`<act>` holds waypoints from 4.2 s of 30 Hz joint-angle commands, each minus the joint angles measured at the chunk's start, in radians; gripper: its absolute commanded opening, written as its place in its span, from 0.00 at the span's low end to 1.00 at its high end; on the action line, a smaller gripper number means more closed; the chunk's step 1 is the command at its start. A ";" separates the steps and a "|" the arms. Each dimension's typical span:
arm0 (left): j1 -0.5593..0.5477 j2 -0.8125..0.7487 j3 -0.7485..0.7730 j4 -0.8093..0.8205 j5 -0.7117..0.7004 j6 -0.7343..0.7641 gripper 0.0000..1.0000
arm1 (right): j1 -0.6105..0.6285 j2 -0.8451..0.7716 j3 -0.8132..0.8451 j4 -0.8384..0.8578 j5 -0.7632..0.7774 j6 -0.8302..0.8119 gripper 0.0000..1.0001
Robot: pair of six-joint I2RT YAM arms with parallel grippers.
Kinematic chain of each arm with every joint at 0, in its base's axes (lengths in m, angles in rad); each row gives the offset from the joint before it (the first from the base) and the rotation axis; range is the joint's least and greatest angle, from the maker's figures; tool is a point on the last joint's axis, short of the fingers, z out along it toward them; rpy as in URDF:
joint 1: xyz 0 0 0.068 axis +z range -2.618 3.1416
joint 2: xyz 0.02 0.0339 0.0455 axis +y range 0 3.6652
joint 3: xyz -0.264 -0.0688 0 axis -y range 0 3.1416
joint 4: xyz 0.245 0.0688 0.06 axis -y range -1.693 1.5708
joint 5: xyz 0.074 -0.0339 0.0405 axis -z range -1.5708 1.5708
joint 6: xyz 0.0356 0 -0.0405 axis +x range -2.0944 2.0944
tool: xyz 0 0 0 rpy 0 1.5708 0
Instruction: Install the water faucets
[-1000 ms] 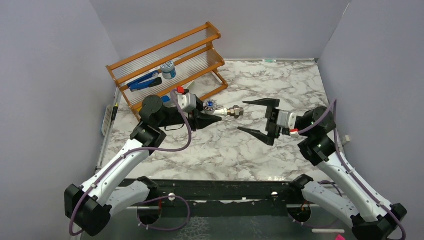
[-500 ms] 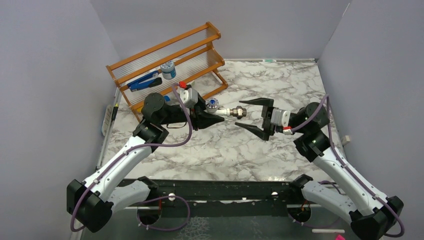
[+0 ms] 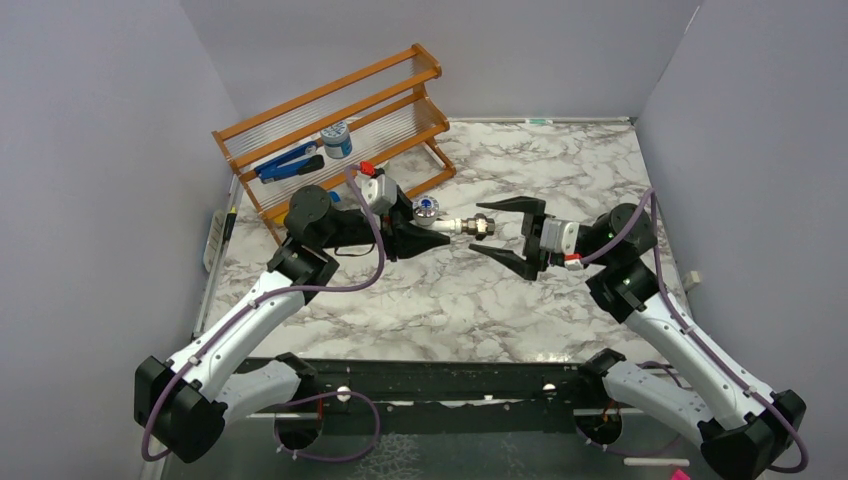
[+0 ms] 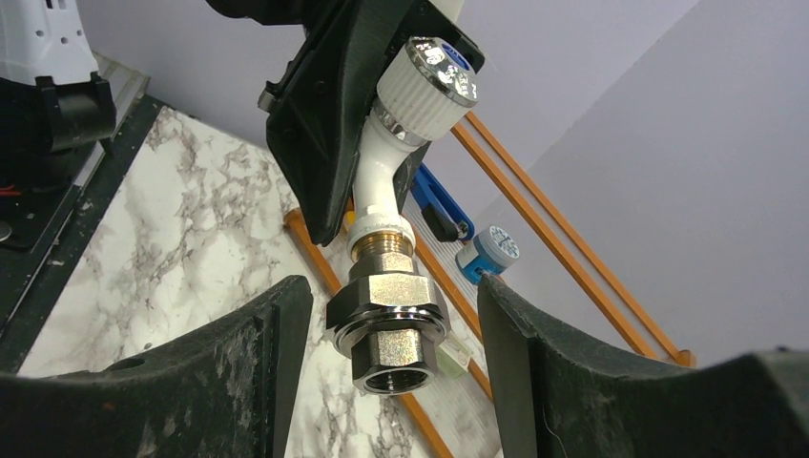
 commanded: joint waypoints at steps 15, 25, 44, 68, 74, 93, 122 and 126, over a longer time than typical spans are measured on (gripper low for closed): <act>-0.007 -0.005 0.049 0.105 0.025 -0.038 0.00 | 0.000 -0.001 0.015 0.000 -0.021 0.010 0.35; -0.009 0.016 0.059 0.107 0.154 0.004 0.00 | 0.000 0.006 0.052 -0.045 -0.068 0.094 0.06; -0.018 -0.020 0.034 0.108 0.223 0.389 0.00 | 0.000 0.047 0.105 -0.132 -0.025 0.468 0.01; -0.018 -0.046 0.004 0.109 0.208 0.863 0.00 | 0.001 0.126 0.227 -0.347 0.071 1.090 0.09; -0.018 -0.048 -0.002 0.108 0.205 0.862 0.00 | 0.001 0.102 0.258 -0.408 0.182 1.009 0.42; -0.018 -0.104 -0.063 0.107 0.176 0.602 0.00 | 0.002 -0.055 0.182 -0.064 0.129 0.600 0.75; -0.023 -0.022 0.034 0.142 0.029 -0.017 0.00 | 0.001 -0.048 0.011 0.020 -0.073 0.059 0.77; -0.023 -0.018 0.034 0.146 0.020 -0.028 0.00 | 0.001 -0.049 0.002 0.000 -0.063 0.037 0.74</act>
